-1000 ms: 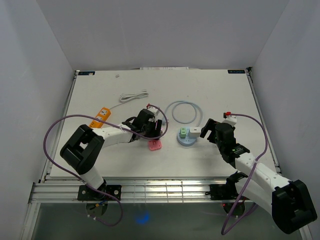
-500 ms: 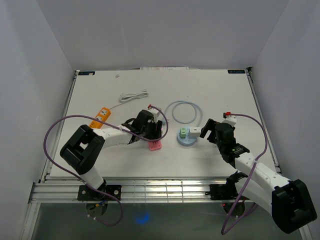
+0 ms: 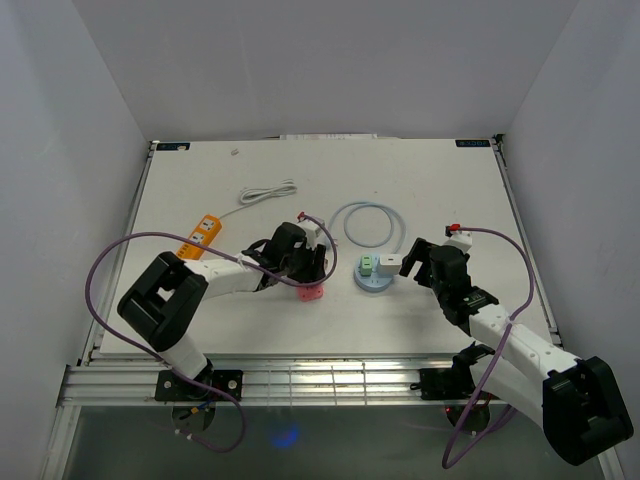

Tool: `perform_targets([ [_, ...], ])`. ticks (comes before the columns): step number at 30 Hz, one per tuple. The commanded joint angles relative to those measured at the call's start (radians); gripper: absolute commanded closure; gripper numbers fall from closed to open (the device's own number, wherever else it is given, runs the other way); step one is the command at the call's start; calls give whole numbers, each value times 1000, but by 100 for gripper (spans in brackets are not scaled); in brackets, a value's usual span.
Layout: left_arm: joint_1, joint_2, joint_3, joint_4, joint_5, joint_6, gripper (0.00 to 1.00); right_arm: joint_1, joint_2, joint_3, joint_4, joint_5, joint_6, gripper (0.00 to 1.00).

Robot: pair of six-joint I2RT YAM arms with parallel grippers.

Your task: Insert the plug

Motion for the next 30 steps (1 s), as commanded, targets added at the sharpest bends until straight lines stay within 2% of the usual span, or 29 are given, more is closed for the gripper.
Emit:
perform_targets([
  [1, -8, -48, -5, 17, -1, 0, 34, -5, -6, 17, 37, -3, -12, 8],
  [4, -8, -36, 4, 1, -41, -9, 21, -5, -9, 16, 39, -4, -13, 8],
  [6, -8, -25, 15, -9, -47, -14, 16, -5, -9, 14, 39, -4, -13, 8],
  [8, -8, -19, 26, -12, -48, -15, 15, -5, -8, 16, 40, -4, -13, 8],
  [12, -8, 5, 44, -29, -74, -21, 25, -5, -8, 14, 39, -6, -13, 8],
  [19, -8, 39, 56, -35, -76, -4, 32, -5, -9, 14, 40, -6, -13, 7],
  [21, -8, 44, 55, -33, -68, 0, 37, -4, -9, 13, 39, -6, -13, 7],
  [26, -10, 33, 50, -32, -58, 2, 57, -4, -16, 11, 39, -6, -13, 7],
  [30, -10, -5, 55, -44, -44, -23, 63, -4, -48, 16, 25, -9, -22, 4],
])
